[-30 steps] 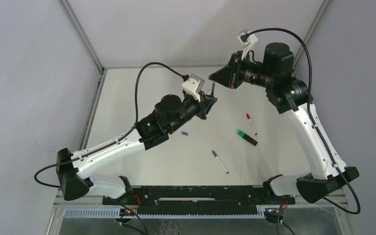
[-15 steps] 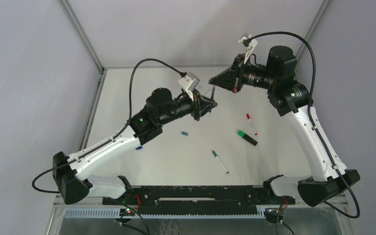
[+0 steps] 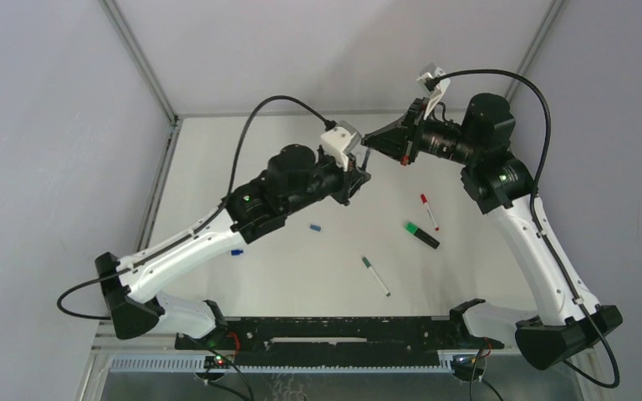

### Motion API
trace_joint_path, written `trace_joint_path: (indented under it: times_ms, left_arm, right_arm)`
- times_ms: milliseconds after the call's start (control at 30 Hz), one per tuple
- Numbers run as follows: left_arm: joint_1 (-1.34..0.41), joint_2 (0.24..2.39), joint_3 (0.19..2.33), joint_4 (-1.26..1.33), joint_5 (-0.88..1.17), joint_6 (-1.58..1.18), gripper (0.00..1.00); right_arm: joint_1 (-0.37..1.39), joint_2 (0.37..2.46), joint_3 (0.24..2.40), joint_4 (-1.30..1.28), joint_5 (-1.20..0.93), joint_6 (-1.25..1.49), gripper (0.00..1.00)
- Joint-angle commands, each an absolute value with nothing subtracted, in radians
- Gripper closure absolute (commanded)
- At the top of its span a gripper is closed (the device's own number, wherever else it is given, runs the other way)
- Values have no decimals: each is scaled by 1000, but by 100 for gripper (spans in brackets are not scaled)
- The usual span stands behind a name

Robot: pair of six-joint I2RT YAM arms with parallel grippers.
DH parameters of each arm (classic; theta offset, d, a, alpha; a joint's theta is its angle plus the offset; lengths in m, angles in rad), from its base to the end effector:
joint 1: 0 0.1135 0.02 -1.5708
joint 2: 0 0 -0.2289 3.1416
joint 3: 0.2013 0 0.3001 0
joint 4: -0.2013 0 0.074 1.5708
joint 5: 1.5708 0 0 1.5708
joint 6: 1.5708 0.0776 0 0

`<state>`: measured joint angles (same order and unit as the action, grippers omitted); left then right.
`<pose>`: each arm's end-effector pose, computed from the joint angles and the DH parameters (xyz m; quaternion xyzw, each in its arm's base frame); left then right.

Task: Insert the pens into the pen caps
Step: Press the pen cap onto the pen.

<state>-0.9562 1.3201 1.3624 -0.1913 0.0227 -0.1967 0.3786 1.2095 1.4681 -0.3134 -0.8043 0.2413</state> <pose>0.2317 -0.3314 0.3851 0.2878 0.7010 -0.3628 0.5423 0.2912 0.1760 0.4538 -0.3143 0.6482 0.4637 0.5158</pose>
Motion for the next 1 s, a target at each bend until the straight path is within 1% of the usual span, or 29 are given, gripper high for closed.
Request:
trace_joint_path:
  times_ms: [0,33,67,167,233,300,333,367,400,433,467,500,533,600,700,833,900,967]
  left_arm:
    - [-977,1362,1624,6,-522,-36,100]
    - [-973,1371,1641,9,-512,-42,100]
    - [-962,1369,1646,21,-458,-70,100]
    - [-852,1337,1562,214,85,-272,100]
    - [-763,1360,1527,406,435,-502,100]
    - [-710,1389,1513,665,603,-732,100]
    - [-692,1407,1523,736,640,-822,100]
    - [-678,1416,1531,762,644,-886,100]
    - [-666,1415,1541,732,613,-888,100]
    - [-668,1386,1555,549,504,-788,100]
    - [-703,1346,1598,275,330,-576,100]
    - [-749,1326,1637,121,122,-422,100]
    - [-764,1318,1642,95,58,-369,100]
    - [-756,1319,1635,101,63,-378,100]
    - [-752,1298,1569,129,105,-385,100]
    - [-750,1280,1484,170,232,-374,100]
    - [-757,1283,1449,169,302,-358,100]
    - [-764,1290,1409,164,371,-352,100]
  right_arm:
    - [431,1194,1374,-581,-823,277,100]
    - [428,1195,1364,-576,-829,288,100]
    - [422,1194,1352,-563,-863,305,100]
    - [409,1192,1329,-487,-1000,357,100]
    - [412,1186,1327,-445,-1084,378,100]
    - [416,1183,1318,-405,-1137,400,100]
    - [417,1181,1310,-393,-1149,413,100]
    - [418,1180,1301,-385,-1152,421,100]
    - [421,1180,1295,-389,-1140,420,100]
    - [425,1178,1294,-417,-1108,398,100]
    - [426,1175,1294,-456,-1048,374,100]
    - [422,1172,1294,-506,-995,351,100]
    - [413,1170,1293,-528,-946,332,100]
    - [394,1169,1301,-568,-894,303,100]
    - [362,1176,1348,-566,-903,287,100]
    - [300,1193,1422,-489,-1032,300,99]
    - [276,1204,1460,-433,-1083,332,91]
    - [258,1214,1487,-358,-1122,401,79]
